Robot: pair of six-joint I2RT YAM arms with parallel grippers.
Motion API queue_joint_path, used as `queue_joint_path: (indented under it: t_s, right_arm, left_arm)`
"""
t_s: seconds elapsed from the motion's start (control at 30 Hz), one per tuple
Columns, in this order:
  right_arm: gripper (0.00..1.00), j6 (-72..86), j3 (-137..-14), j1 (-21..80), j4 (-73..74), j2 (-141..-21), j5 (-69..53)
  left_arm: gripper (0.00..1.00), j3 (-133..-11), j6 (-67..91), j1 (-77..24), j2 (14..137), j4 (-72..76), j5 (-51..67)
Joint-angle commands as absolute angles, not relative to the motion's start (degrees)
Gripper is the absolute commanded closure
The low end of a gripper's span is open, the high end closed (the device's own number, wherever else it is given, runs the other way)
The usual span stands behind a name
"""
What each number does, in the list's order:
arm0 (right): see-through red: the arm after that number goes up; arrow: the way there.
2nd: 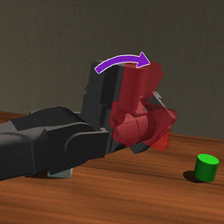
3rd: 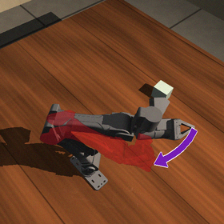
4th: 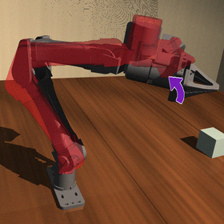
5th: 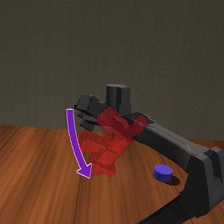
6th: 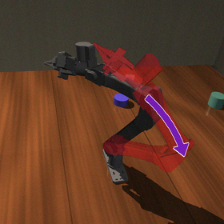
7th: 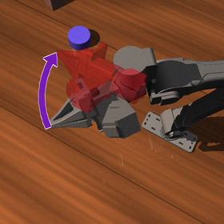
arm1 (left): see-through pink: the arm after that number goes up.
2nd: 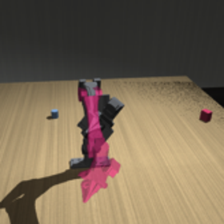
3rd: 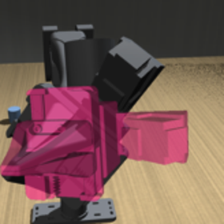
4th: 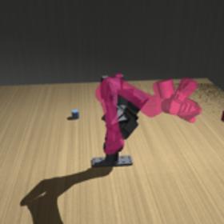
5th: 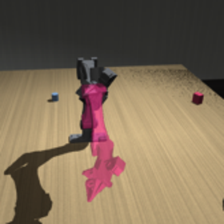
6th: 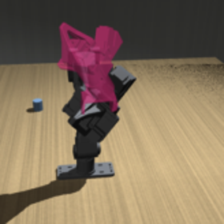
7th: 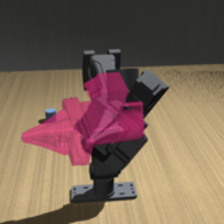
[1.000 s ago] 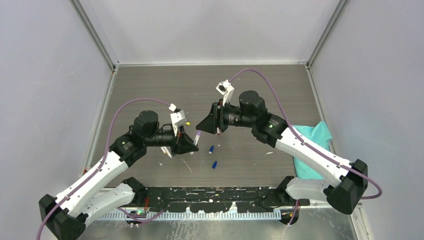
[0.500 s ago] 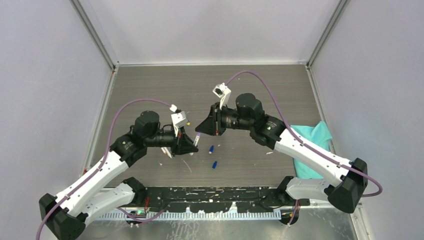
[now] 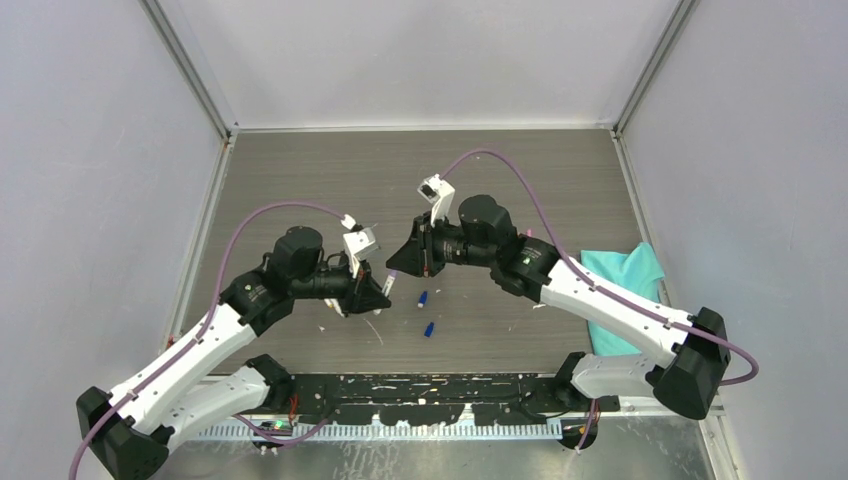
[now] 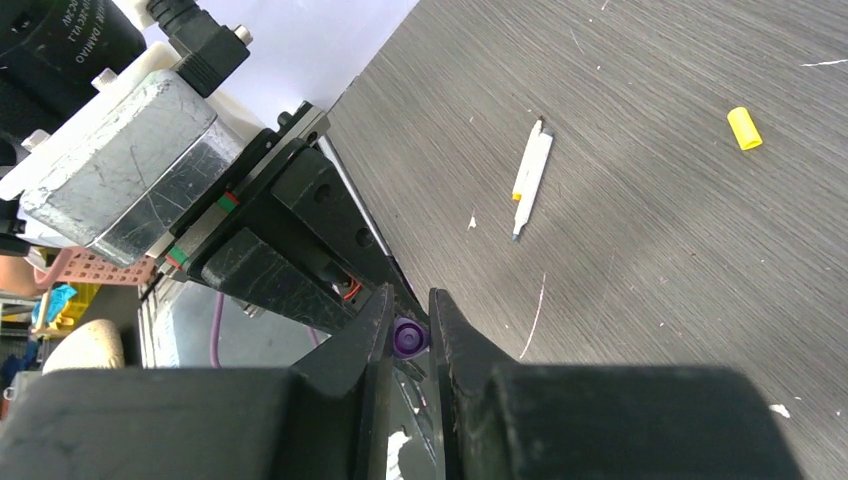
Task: Insert the pens into the pen caps
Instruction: Press the pen cap onto the pen.
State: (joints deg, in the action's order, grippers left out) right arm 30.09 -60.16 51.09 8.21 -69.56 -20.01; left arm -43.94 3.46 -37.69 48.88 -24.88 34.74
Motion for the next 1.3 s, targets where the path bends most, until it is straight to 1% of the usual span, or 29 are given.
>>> queue_joint_path:
  t_s: [0.0, 0.23, 0.47, 0.67, 0.9, 1.13, 1.27]
  right_arm:
    - [0.99, 32.42, -57.73, 54.31, 6.03, -70.39, -22.55]
    - [0.99, 34.45, -52.34, 55.22, 2.20, -70.18, -29.58]
    - [0.99, 36.64, -47.26, 56.76, -0.88, -70.21, -33.78]
    - [0.99, 39.42, -44.52, 60.22, -2.40, -71.44, -32.39]
    - [0.99, 45.12, -40.10, 63.70, -7.47, -73.51, -32.84]
    - [0.99, 47.22, -38.73, 67.40, -8.21, -76.66, -33.33]
    - [0.99, 49.19, -37.42, 69.19, -11.23, -78.28, -34.03]
  left_arm:
    - [1.00, -46.16, 2.72, -37.47, 47.35, -21.17, 30.08]
    - [1.00, -45.29, 2.90, -37.49, 45.29, -19.80, 30.81]
    - [1.00, -45.01, 3.06, -37.44, 44.20, -19.13, 29.57]
    - [1.00, -44.66, 3.49, -37.39, 43.56, -18.16, 28.63]
    - [1.00, -44.22, 3.86, -37.44, 43.18, -17.52, 27.33]
    - [1.00, -43.99, 4.10, -37.44, 42.74, -17.18, 25.49]
    - [1.00, -43.93, 4.47, -37.38, 42.51, -16.71, 25.06]
